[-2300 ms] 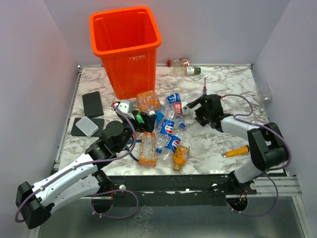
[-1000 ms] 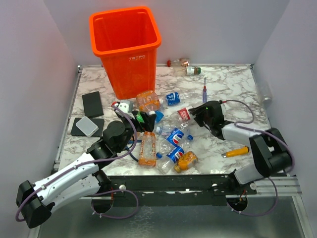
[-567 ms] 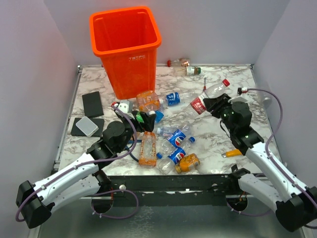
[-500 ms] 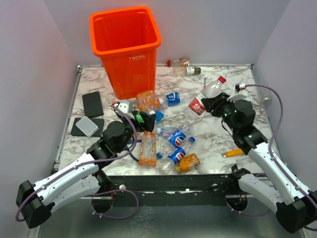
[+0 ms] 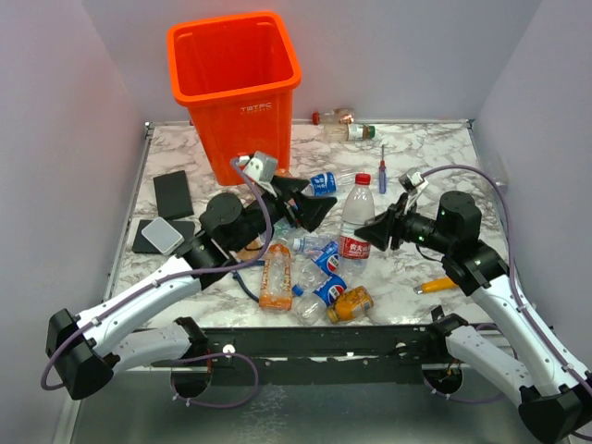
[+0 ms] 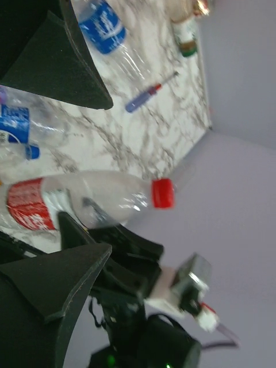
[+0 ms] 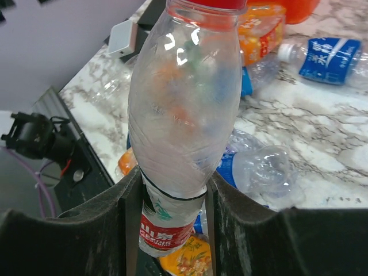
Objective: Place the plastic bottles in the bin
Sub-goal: Pick up the plastic bottle at the center of the board.
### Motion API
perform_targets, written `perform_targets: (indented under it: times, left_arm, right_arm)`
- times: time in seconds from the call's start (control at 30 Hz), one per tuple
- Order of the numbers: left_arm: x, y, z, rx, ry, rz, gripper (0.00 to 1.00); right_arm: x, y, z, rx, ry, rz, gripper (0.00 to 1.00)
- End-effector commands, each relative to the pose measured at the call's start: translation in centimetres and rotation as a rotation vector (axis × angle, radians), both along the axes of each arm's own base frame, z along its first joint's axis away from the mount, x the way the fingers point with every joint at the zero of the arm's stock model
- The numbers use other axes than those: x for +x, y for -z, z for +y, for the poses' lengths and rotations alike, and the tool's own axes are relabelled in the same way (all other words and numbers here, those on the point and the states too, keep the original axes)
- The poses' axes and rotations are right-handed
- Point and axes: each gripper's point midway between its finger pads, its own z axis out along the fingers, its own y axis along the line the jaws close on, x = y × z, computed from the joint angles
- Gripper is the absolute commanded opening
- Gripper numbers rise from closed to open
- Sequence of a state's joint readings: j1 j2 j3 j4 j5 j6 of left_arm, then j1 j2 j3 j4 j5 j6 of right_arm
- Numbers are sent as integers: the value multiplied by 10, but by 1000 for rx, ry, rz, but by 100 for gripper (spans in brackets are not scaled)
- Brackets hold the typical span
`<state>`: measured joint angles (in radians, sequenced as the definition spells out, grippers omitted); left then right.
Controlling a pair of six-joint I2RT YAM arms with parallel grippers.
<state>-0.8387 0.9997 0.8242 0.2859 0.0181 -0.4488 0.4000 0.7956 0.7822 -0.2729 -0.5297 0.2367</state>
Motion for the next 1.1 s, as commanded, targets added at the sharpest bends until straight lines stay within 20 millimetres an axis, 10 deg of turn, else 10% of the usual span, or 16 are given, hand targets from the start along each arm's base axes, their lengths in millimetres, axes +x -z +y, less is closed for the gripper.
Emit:
perform_targets:
  times: [0.0,0.43,0.8,0.97,1.07]
  left_arm:
    - [-12,-64,-29,-91,175,-108,99]
    - [9,-19,-99,40,372,107,91]
    - [12,-11,-101,55,365,131,26]
    - [20,-31,-91,-18,288,85,10]
    - [23,-50,-81,-129,236,57,0]
  right_arm:
    - [-23,-7,16,45,-154,-16,43]
    - [-23,-10,17,27,-142,-38,42]
    - [-24,-8,20,16,-154,-25,44]
    - [-22,-6,22,34,-126,36,92]
    - [-21,-6,24,103,-103,50,100]
